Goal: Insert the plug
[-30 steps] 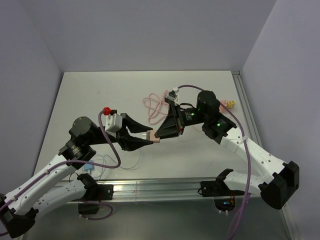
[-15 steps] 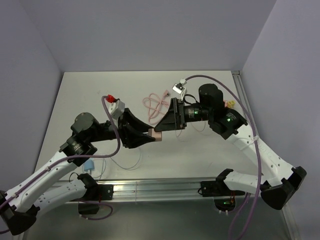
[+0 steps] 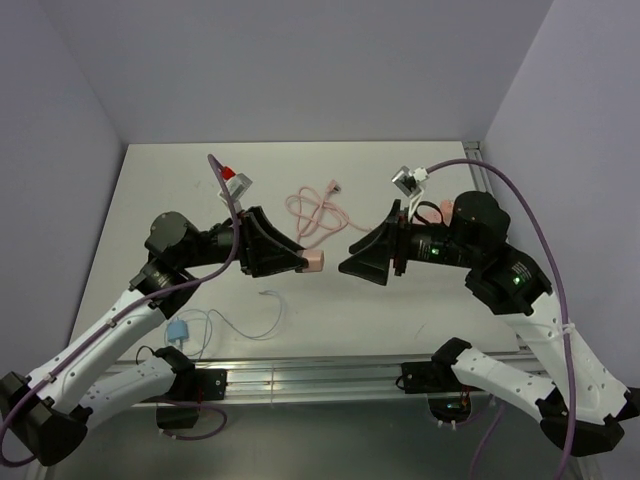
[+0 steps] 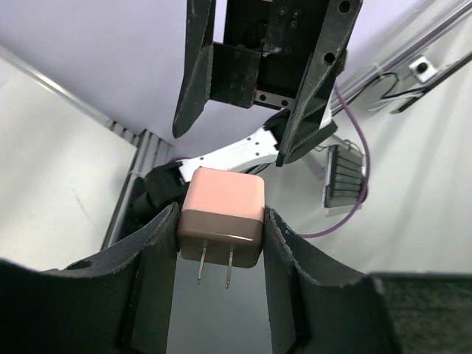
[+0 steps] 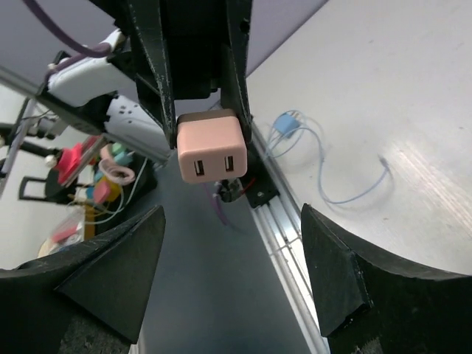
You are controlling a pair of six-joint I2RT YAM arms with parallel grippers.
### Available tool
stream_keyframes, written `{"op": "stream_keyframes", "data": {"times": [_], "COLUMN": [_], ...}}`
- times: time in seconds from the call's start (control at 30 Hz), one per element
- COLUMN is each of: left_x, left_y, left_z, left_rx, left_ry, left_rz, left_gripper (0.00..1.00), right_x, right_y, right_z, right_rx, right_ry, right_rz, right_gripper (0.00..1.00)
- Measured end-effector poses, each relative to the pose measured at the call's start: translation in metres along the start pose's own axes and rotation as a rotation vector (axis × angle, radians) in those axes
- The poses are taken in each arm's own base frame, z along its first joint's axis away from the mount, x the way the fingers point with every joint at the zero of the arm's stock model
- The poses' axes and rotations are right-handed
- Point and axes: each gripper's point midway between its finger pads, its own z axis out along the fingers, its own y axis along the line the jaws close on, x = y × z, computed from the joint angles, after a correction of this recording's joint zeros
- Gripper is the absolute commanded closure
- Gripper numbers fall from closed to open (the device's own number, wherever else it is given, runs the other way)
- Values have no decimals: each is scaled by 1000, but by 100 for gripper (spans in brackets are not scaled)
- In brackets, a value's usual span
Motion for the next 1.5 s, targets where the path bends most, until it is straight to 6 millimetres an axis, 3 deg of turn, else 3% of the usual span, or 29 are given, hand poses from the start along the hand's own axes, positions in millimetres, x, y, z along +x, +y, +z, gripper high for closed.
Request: {"op": "stream_keyframes", "data": {"times": [0.07, 0.33, 0.7, 1.17, 1.5], "left_x": [-1, 2, -1, -3, -6], "left_y": [-3, -2, -3, 5, 9], "left_z": [-1, 1, 4, 6, 5], "left_rx": [20, 61, 76, 55, 38], "left_ry": [-7, -11, -16, -36, -83], "left_rz": [-21, -98, -130, -175, -206], "left_gripper": [100, 100, 100, 100, 100], "right_x": [0, 0, -7, 4, -5], "right_y": [6, -4, 14, 21, 14], "right_z": [3, 24, 26, 35, 42], "right_rx": [-35, -46, -131, -151, -108], "right_ry": [18, 62, 60, 105, 39], "right_rz": [7, 106, 146, 145, 164], "right_gripper": [18, 18, 24, 36, 48]}}
